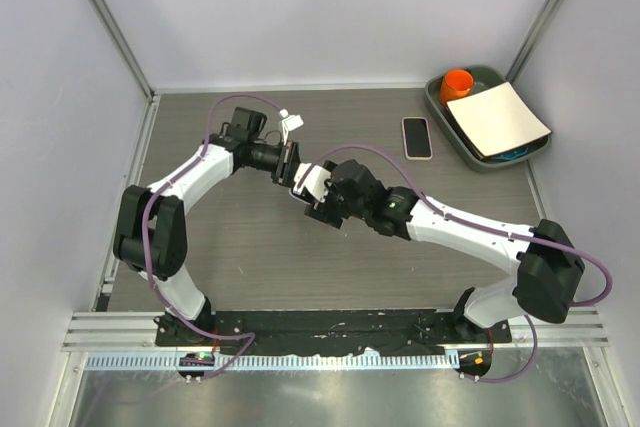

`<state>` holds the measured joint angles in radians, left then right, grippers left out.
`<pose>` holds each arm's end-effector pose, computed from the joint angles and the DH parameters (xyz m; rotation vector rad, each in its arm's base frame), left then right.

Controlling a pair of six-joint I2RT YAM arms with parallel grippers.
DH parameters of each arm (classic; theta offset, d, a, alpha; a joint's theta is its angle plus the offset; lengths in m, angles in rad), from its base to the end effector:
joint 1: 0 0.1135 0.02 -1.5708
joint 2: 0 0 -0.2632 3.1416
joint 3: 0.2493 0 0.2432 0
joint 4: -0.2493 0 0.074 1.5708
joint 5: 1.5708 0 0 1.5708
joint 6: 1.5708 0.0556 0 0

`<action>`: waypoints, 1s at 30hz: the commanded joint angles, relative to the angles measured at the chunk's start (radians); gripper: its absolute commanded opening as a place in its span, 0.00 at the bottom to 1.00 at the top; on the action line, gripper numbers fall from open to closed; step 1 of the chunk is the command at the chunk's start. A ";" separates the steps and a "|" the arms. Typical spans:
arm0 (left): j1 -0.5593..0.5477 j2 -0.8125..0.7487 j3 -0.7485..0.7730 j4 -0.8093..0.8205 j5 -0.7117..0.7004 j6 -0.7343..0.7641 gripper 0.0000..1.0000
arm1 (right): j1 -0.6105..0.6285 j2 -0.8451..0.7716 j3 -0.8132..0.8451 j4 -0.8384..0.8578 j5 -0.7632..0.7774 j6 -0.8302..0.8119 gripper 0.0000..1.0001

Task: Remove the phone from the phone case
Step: Pick up the phone at the center of the board, then remove the phone case from the phone.

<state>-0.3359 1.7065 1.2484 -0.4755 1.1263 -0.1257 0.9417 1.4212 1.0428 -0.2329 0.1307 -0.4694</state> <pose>0.3156 -0.1633 0.2452 0.7231 2.2542 -1.5993 0.1987 0.2607 0.2683 -1.3556 1.7058 0.1265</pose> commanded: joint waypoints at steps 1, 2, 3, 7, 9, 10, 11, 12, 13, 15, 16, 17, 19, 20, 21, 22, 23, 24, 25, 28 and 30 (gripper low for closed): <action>-0.005 0.007 0.034 -0.009 0.009 0.021 0.00 | 0.006 -0.025 0.020 0.129 0.055 -0.015 0.29; -0.005 0.004 0.037 -0.012 0.010 0.026 0.00 | 0.006 -0.027 0.022 0.129 0.061 -0.017 0.34; -0.006 -0.001 0.039 -0.017 0.012 0.029 0.00 | 0.006 -0.030 0.020 0.127 0.063 -0.018 0.39; -0.003 -0.041 0.040 -0.023 0.006 0.040 0.00 | 0.005 -0.065 0.028 0.100 0.054 -0.015 0.73; -0.003 -0.070 0.046 -0.032 -0.006 0.052 0.00 | 0.000 -0.088 0.062 0.040 0.029 -0.012 0.78; -0.003 -0.077 0.058 -0.047 -0.019 0.057 0.00 | -0.006 -0.099 0.074 0.017 0.018 -0.006 0.82; -0.005 -0.085 0.068 -0.060 -0.025 0.070 0.00 | -0.012 -0.110 0.095 -0.017 -0.015 0.006 0.83; -0.003 -0.097 0.075 -0.070 -0.026 0.077 0.00 | -0.018 -0.128 0.105 -0.034 -0.034 0.011 0.83; -0.005 -0.105 0.094 -0.086 -0.029 0.081 0.00 | -0.033 -0.137 0.115 -0.048 -0.051 0.017 0.84; -0.005 -0.122 0.108 -0.092 -0.031 0.080 0.00 | -0.053 -0.159 0.154 -0.095 -0.118 0.046 0.84; -0.005 -0.128 0.118 -0.089 -0.028 0.077 0.00 | -0.088 -0.165 0.181 -0.118 -0.164 0.060 0.84; -0.003 -0.133 0.123 -0.081 -0.020 0.064 0.00 | -0.107 -0.171 0.198 -0.129 -0.224 0.073 0.84; -0.003 -0.154 0.123 -0.045 -0.007 0.045 0.00 | -0.170 -0.185 0.252 -0.160 -0.290 0.120 0.84; -0.003 -0.163 0.118 -0.023 0.000 0.025 0.00 | -0.194 -0.191 0.270 -0.170 -0.357 0.135 0.84; -0.005 -0.169 0.114 0.021 0.001 -0.010 0.00 | -0.213 -0.199 0.290 -0.178 -0.388 0.170 0.84; -0.003 -0.183 0.112 0.041 0.007 -0.028 0.00 | -0.233 -0.203 0.319 -0.187 -0.417 0.188 0.84; -0.005 -0.191 0.108 0.063 0.019 -0.044 0.00 | -0.274 -0.208 0.329 -0.186 -0.481 0.210 0.84; -0.005 -0.202 0.092 0.131 0.024 -0.098 0.00 | -0.290 -0.211 0.335 -0.186 -0.508 0.247 0.84; -0.003 -0.224 0.080 0.177 0.029 -0.133 0.00 | -0.308 -0.217 0.338 -0.168 -0.541 0.274 0.84; -0.005 -0.266 -0.018 0.468 0.046 -0.349 0.00 | -0.392 -0.219 0.304 -0.079 -0.655 0.398 0.84; -0.003 -0.303 -0.125 0.812 0.044 -0.507 0.00 | -0.469 -0.219 0.281 -0.019 -0.733 0.468 0.84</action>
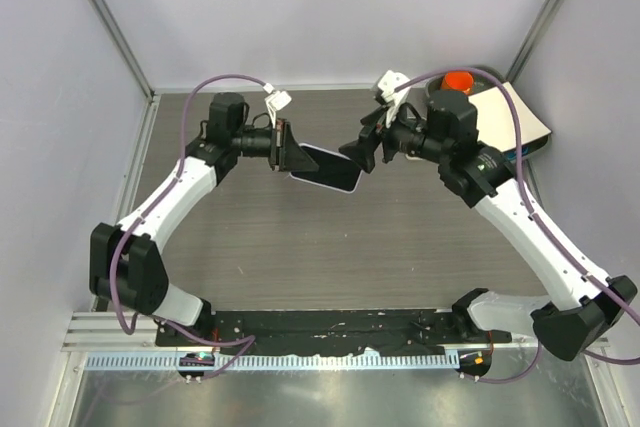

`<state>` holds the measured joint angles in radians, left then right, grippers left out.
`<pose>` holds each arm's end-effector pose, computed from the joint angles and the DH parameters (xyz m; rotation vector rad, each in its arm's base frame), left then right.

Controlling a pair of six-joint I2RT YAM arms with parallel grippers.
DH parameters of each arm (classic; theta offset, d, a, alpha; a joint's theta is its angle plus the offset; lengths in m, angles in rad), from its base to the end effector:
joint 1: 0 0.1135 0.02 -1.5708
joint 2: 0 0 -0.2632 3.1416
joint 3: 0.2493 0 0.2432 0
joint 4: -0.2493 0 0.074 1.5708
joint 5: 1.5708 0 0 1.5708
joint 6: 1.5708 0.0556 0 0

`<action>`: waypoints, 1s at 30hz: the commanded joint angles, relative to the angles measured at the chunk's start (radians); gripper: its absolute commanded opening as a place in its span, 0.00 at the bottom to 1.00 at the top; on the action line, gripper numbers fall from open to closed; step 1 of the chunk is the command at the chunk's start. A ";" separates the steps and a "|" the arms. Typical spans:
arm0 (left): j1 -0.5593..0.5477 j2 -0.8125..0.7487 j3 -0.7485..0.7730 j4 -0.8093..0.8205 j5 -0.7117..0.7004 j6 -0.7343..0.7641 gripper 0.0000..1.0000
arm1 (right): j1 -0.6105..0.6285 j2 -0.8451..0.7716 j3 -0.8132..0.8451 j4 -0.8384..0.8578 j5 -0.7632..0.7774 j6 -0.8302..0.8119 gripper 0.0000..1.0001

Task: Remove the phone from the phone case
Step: Remove the phone case from the phone.

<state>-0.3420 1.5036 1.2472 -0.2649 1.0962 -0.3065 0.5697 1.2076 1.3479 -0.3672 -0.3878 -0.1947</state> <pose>0.2959 -0.1578 0.3249 0.7419 1.9863 -1.5256 0.2192 0.1653 0.4237 -0.9327 1.5661 0.6145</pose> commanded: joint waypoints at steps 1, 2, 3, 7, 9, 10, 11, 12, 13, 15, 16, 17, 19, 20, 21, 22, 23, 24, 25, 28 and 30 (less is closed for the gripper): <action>0.003 -0.108 -0.156 0.721 0.070 -0.486 0.00 | -0.122 -0.002 -0.042 0.179 -0.235 0.274 0.84; 0.003 -0.112 -0.185 0.825 0.064 -0.555 0.00 | -0.148 0.001 -0.050 0.212 -0.262 0.319 0.83; 0.003 -0.109 -0.224 0.983 0.051 -0.612 0.00 | -0.192 0.004 -0.059 0.244 -0.288 0.355 0.82; 0.003 -0.117 -0.298 1.154 -0.015 -0.746 0.00 | -0.251 0.023 -0.153 0.511 -0.431 0.579 0.80; 0.003 -0.134 -0.344 1.210 -0.039 -0.747 0.00 | -0.258 0.033 -0.225 0.682 -0.453 0.736 0.78; 0.003 -0.138 -0.356 1.228 -0.053 -0.750 0.00 | -0.260 0.038 -0.249 0.739 -0.467 0.783 0.77; 0.001 -0.143 -0.374 1.262 -0.058 -0.769 0.00 | -0.260 0.043 -0.269 0.789 -0.471 0.869 0.75; 0.003 -0.146 -0.380 1.277 -0.062 -0.778 0.00 | -0.260 0.053 -0.304 0.862 -0.474 0.905 0.75; 0.003 -0.148 -0.385 1.291 -0.068 -0.787 0.00 | -0.260 0.059 -0.319 0.898 -0.479 0.935 0.74; 0.005 -0.154 -0.399 1.328 -0.078 -0.804 0.00 | -0.260 0.078 -0.352 0.963 -0.484 1.012 0.71; 0.003 -0.157 -0.402 1.345 -0.082 -0.810 0.00 | -0.260 0.084 -0.360 0.982 -0.484 1.035 0.70; 0.001 -0.157 -0.410 1.375 -0.084 -0.818 0.00 | -0.260 0.090 -0.369 1.001 -0.482 1.057 0.66; 0.003 -0.161 -0.416 1.405 -0.085 -0.833 0.00 | -0.261 0.101 -0.395 1.063 -0.487 1.116 0.64; 0.003 -0.163 -0.422 1.417 -0.091 -0.835 0.00 | -0.263 0.102 -0.404 1.088 -0.491 1.135 0.61; 0.003 -0.164 -0.425 1.418 -0.094 -0.833 0.00 | -0.263 0.104 -0.418 1.129 -0.493 1.172 0.60; 0.003 -0.169 -0.427 1.417 -0.098 -0.833 0.00 | -0.264 0.102 -0.424 1.146 -0.491 1.189 0.59; 0.005 -0.171 -0.431 1.417 -0.101 -0.832 0.00 | -0.269 0.101 -0.431 1.168 -0.493 1.204 0.58; 0.005 -0.171 -0.433 1.418 -0.104 -0.832 0.00 | -0.268 0.096 -0.438 1.192 -0.494 1.216 0.57; 0.006 -0.174 -0.436 1.418 -0.105 -0.829 0.00 | -0.269 0.092 -0.441 1.202 -0.496 1.235 0.55; 0.017 -0.178 -0.445 1.418 -0.131 -0.827 0.00 | -0.271 0.078 -0.454 1.226 -0.497 1.246 0.52; 0.026 -0.181 -0.453 1.417 -0.156 -0.827 0.00 | -0.272 0.066 -0.461 1.225 -0.497 1.242 0.53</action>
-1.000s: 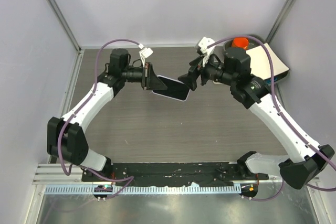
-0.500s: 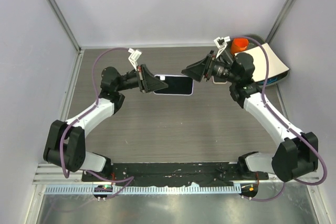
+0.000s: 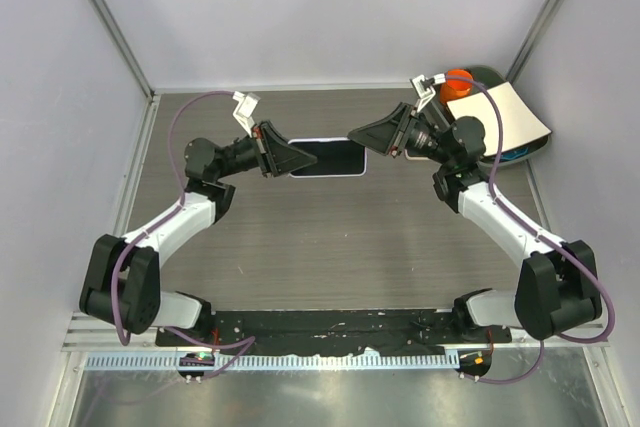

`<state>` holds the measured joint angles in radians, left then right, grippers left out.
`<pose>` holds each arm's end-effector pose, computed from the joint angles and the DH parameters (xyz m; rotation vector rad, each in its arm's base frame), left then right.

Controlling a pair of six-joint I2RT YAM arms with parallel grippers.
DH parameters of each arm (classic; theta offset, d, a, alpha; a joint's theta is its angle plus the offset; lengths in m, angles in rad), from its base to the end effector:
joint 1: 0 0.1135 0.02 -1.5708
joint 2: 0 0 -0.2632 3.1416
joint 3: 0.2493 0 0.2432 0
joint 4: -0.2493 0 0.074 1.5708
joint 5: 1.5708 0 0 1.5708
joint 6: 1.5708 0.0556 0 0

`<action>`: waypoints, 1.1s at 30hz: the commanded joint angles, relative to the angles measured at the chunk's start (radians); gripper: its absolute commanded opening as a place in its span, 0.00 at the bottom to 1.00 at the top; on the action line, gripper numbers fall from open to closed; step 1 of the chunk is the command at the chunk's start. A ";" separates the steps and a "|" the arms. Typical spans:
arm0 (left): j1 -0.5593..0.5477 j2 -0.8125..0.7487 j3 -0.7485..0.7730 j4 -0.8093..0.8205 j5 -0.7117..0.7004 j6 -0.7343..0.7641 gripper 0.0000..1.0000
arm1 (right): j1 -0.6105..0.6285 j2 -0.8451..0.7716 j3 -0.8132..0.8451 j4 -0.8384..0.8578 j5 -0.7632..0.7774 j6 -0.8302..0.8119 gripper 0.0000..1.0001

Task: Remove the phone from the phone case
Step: Remove the phone case from the phone.

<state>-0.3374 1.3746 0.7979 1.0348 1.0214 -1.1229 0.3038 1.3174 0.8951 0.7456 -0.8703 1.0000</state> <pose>0.2593 -0.1412 0.3390 0.5290 1.4926 -1.7530 0.2714 0.1296 0.3613 -0.3508 1.5295 1.5984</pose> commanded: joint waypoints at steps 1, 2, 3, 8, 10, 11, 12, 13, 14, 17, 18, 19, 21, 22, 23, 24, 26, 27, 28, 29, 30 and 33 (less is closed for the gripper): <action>0.024 -0.054 -0.006 0.119 -0.086 -0.012 0.00 | -0.009 -0.046 -0.012 0.113 -0.015 0.046 0.52; 0.028 -0.058 -0.011 0.119 -0.089 -0.012 0.00 | -0.011 -0.049 -0.016 0.116 -0.013 0.052 0.52; 0.032 -0.058 -0.012 0.119 -0.092 -0.011 0.00 | -0.014 -0.050 -0.021 0.133 -0.016 0.060 0.52; 0.034 -0.074 -0.029 0.117 -0.090 0.002 0.00 | -0.017 -0.034 -0.025 0.169 -0.019 0.110 0.44; 0.034 -0.074 -0.029 0.114 -0.086 0.003 0.00 | -0.017 -0.023 -0.028 0.187 -0.018 0.127 0.41; 0.034 -0.074 -0.028 0.110 -0.081 0.005 0.00 | -0.017 -0.020 -0.030 0.193 -0.016 0.132 0.40; 0.034 -0.074 -0.028 0.105 -0.081 0.005 0.00 | -0.017 -0.014 -0.030 0.202 -0.015 0.144 0.39; 0.034 -0.072 -0.028 0.102 -0.083 0.006 0.00 | -0.015 -0.007 -0.031 0.205 -0.015 0.147 0.39; 0.034 -0.071 -0.028 0.102 -0.081 0.006 0.00 | -0.015 -0.003 -0.032 0.210 -0.013 0.152 0.38; 0.034 -0.068 -0.029 0.102 -0.078 0.009 0.00 | -0.017 0.006 -0.035 0.216 -0.010 0.161 0.37; 0.034 -0.068 -0.031 0.102 -0.076 0.014 0.00 | -0.017 0.008 -0.035 0.218 -0.007 0.167 0.37; 0.034 -0.066 -0.032 0.102 -0.076 0.015 0.00 | -0.017 0.011 -0.038 0.222 -0.007 0.172 0.36; 0.034 -0.068 -0.034 0.102 -0.078 0.021 0.00 | -0.017 0.016 -0.038 0.238 -0.006 0.184 0.35; 0.034 -0.068 -0.037 0.102 -0.078 0.023 0.00 | -0.015 0.017 -0.039 0.242 -0.007 0.192 0.34; 0.034 -0.071 -0.037 0.102 -0.076 0.025 0.00 | -0.017 0.017 -0.039 0.247 -0.006 0.196 0.34; 0.034 -0.072 -0.039 0.102 -0.078 0.026 0.00 | -0.015 0.017 -0.039 0.248 -0.004 0.198 0.32; 0.034 -0.075 -0.042 0.102 -0.076 0.032 0.00 | -0.015 0.020 -0.042 0.264 -0.004 0.212 0.31; 0.034 -0.077 -0.043 0.102 -0.076 0.034 0.00 | -0.015 0.022 -0.042 0.270 -0.004 0.216 0.30; 0.034 -0.078 -0.046 0.103 -0.073 0.037 0.00 | -0.017 0.023 -0.044 0.271 -0.003 0.222 0.30; 0.034 -0.080 -0.048 0.105 -0.072 0.043 0.00 | -0.017 0.026 -0.044 0.274 -0.002 0.227 0.30; 0.034 -0.080 -0.049 0.105 -0.070 0.043 0.00 | -0.017 0.028 -0.042 0.275 -0.004 0.233 0.29; 0.034 -0.083 -0.055 0.111 -0.069 0.049 0.00 | -0.017 0.034 -0.042 0.279 -0.001 0.242 0.26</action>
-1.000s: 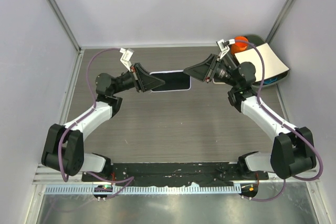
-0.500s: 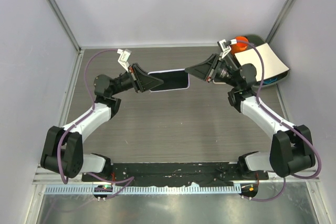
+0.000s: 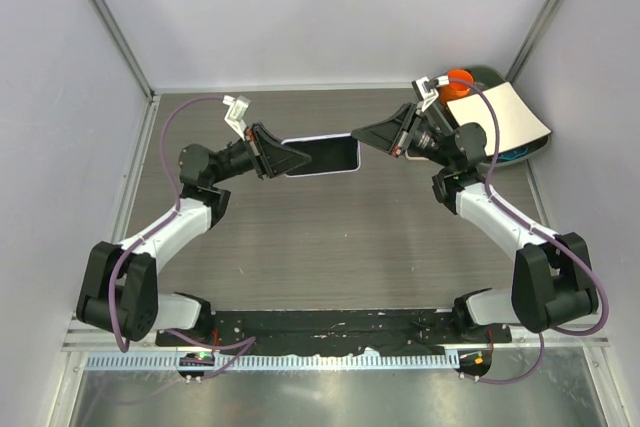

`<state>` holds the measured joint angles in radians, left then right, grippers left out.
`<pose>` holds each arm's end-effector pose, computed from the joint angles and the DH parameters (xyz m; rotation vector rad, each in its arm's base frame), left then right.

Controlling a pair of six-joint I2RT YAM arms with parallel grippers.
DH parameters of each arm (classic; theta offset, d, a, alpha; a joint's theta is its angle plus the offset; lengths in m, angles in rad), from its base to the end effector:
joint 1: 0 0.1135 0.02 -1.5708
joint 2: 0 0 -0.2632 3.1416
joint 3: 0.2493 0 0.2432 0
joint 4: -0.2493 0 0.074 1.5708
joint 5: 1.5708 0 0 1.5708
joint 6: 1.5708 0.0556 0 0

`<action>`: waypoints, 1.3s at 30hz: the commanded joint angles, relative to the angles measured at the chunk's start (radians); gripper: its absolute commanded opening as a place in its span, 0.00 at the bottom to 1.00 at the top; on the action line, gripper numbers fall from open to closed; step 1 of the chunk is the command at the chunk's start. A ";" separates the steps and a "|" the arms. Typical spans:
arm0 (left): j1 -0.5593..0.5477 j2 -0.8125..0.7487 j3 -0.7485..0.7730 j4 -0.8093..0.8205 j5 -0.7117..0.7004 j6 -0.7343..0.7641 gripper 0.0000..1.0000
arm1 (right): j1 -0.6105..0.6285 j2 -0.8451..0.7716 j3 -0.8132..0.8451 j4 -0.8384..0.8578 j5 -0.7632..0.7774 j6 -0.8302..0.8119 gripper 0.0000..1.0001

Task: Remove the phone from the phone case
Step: Remove the phone case from the phone.

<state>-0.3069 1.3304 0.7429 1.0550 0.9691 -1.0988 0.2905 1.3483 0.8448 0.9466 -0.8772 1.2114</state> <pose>0.2539 -0.1286 0.3360 0.4697 1.4578 -1.6901 0.2716 0.1258 0.3560 -0.2690 1.4969 1.7369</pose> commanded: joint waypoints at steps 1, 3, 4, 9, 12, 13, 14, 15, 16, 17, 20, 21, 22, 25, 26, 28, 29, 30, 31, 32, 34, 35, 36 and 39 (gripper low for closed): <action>0.003 -0.040 -0.004 0.095 -0.017 0.027 0.00 | -0.002 0.003 0.007 0.078 0.007 0.030 0.25; 0.003 -0.040 -0.005 0.105 -0.018 0.027 0.00 | -0.004 0.008 0.007 0.078 0.009 0.036 0.24; 0.002 -0.040 -0.007 0.106 -0.017 0.027 0.00 | -0.002 0.011 0.005 0.080 0.009 0.040 0.24; -0.003 -0.042 -0.008 0.120 0.006 0.043 0.00 | -0.004 0.026 0.010 0.093 0.006 0.083 0.22; -0.009 -0.045 -0.010 0.129 0.028 0.056 0.00 | -0.004 0.040 0.011 0.098 0.009 0.103 0.21; -0.009 -0.046 -0.010 0.129 0.034 0.060 0.00 | -0.002 0.043 0.010 0.101 0.010 0.120 0.21; -0.014 -0.046 -0.008 0.132 0.040 0.062 0.00 | -0.002 0.048 0.011 0.106 0.011 0.128 0.20; -0.014 -0.046 -0.010 0.134 0.051 0.065 0.00 | -0.002 0.051 0.013 0.109 0.007 0.135 0.21; -0.015 -0.048 -0.010 0.135 0.056 0.068 0.00 | -0.002 0.052 0.013 0.109 0.007 0.148 0.21; -0.018 -0.050 -0.010 0.135 0.060 0.071 0.00 | -0.001 0.054 0.014 0.109 0.006 0.152 0.22; -0.023 -0.048 -0.007 0.137 0.075 0.077 0.00 | -0.002 0.054 0.016 0.109 0.006 0.171 0.22; -0.024 -0.050 -0.002 0.137 0.079 0.077 0.00 | -0.001 0.054 0.014 0.109 0.007 0.172 0.22; -0.027 -0.048 -0.002 0.137 0.089 0.080 0.00 | -0.001 0.054 0.014 0.109 0.009 0.177 0.22; -0.038 -0.048 0.001 0.138 0.114 0.088 0.00 | -0.001 0.052 0.013 0.106 0.015 0.194 0.18; -0.038 -0.050 0.001 0.140 0.120 0.091 0.00 | -0.001 0.052 0.011 0.104 0.015 0.195 0.16; -0.046 -0.050 0.000 0.152 0.137 0.093 0.00 | -0.002 0.051 0.011 0.098 0.018 0.195 0.14; -0.046 -0.051 0.000 0.166 0.143 0.090 0.01 | -0.001 0.051 0.011 0.095 0.018 0.195 0.12; -0.049 -0.053 -0.004 0.175 0.148 0.088 0.00 | -0.001 0.051 0.010 0.092 0.020 0.197 0.12; -0.052 -0.053 -0.004 0.184 0.154 0.083 0.00 | -0.001 0.051 0.010 0.083 0.021 0.197 0.11; -0.052 -0.053 -0.005 0.201 0.163 0.079 0.00 | -0.001 0.051 0.011 0.078 0.024 0.197 0.10; -0.058 -0.054 -0.005 0.214 0.174 0.074 0.00 | -0.001 0.051 0.011 0.069 0.026 0.201 0.08; -0.060 -0.053 -0.005 0.223 0.181 0.074 0.00 | -0.001 0.051 0.011 0.066 0.030 0.203 0.08; -0.060 -0.053 -0.005 0.226 0.186 0.074 0.00 | -0.001 0.051 0.011 0.064 0.032 0.206 0.08; -0.063 -0.053 -0.005 0.232 0.198 0.079 0.00 | -0.002 0.048 0.010 0.055 0.038 0.214 0.07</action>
<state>-0.3195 1.3254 0.7280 1.1156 1.0225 -1.0359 0.2886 1.4014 0.8413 1.0245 -0.9012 1.4090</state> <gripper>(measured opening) 0.203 0.235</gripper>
